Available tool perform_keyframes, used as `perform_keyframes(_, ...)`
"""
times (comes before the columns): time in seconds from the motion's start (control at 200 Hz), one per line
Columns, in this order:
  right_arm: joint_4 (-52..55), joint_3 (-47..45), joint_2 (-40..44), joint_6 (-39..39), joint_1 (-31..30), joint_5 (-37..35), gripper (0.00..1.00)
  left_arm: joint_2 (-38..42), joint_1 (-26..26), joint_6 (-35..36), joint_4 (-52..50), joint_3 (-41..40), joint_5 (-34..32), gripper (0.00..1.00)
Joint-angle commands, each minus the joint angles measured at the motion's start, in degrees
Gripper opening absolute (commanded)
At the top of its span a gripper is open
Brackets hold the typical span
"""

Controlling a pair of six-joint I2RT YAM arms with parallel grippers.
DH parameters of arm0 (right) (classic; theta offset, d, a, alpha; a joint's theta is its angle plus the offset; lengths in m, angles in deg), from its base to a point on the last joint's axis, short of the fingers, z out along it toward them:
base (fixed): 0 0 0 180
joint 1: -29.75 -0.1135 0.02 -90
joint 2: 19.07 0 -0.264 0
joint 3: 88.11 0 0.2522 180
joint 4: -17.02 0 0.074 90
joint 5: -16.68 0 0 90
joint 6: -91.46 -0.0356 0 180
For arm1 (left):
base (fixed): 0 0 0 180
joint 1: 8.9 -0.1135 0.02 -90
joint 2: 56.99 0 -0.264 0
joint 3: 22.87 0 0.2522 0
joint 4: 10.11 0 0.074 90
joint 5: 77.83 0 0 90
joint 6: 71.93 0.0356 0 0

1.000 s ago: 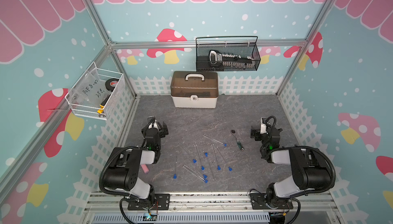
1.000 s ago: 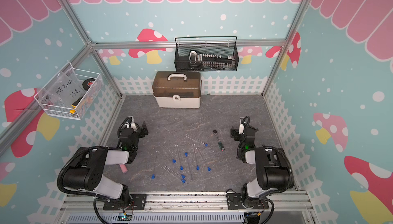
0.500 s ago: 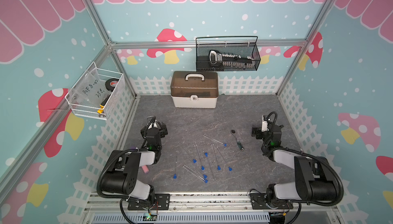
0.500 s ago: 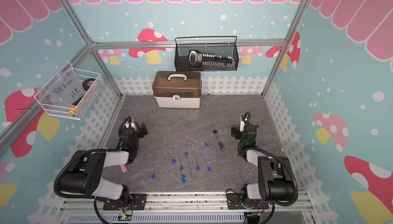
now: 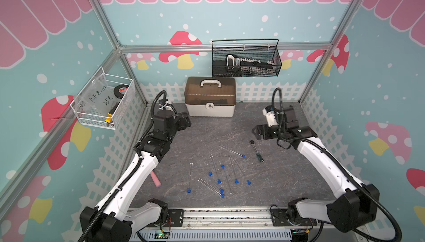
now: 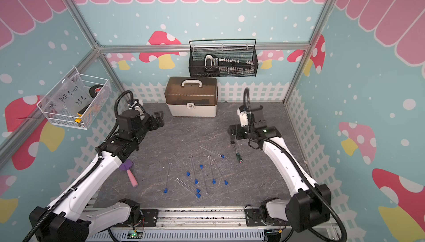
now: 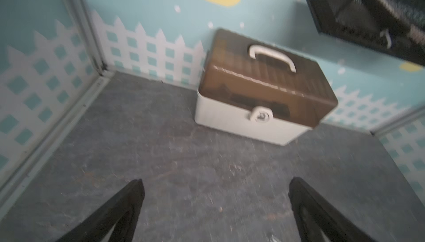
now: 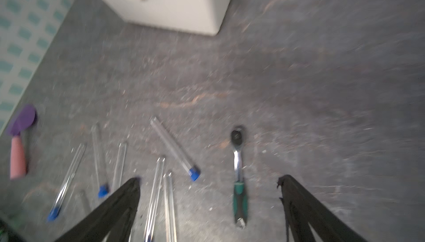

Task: Remove stoppers from test tubes
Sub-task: Pick up the test tube at the center of the board.

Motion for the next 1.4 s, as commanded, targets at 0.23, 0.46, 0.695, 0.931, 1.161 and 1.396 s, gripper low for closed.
perform_keyframes(0.23, 10.41, 6.24, -14.58, 5.04, -10.07, -4.73, 0.79, 2.63, 3.43, -9.38, -18.52, -3.46, 14.59, 0.99)
perform_keyframes(0.46, 9.94, 10.34, -23.44, 4.69, -12.61, -6.18, 0.71, 6.79, 3.47, -12.92, -17.32, -8.72, 17.74, 0.97)
perform_keyframes(0.695, 8.02, 10.68, -27.49, 5.36, -12.74, -7.77, 0.65, 8.19, 3.41, -15.25, -17.91, -10.03, 17.71, 0.97)
perform_keyframes(0.931, 5.98, 9.81, -30.02, 5.27, -12.84, -7.34, 0.59, 7.29, 3.41, -15.70, -18.10, -8.96, 17.86, 0.97)
perform_keyframes(1.161, 4.46, 8.79, -32.81, 5.43, -12.89, -7.95, 0.55, 6.25, 3.42, -16.36, -18.14, -9.24, 18.18, 0.96)
perform_keyframes(1.396, 2.57, 7.69, -34.67, 5.33, -12.98, -8.34, 0.53, 5.80, 3.40, -16.91, -18.07, -9.90, 18.66, 0.94)
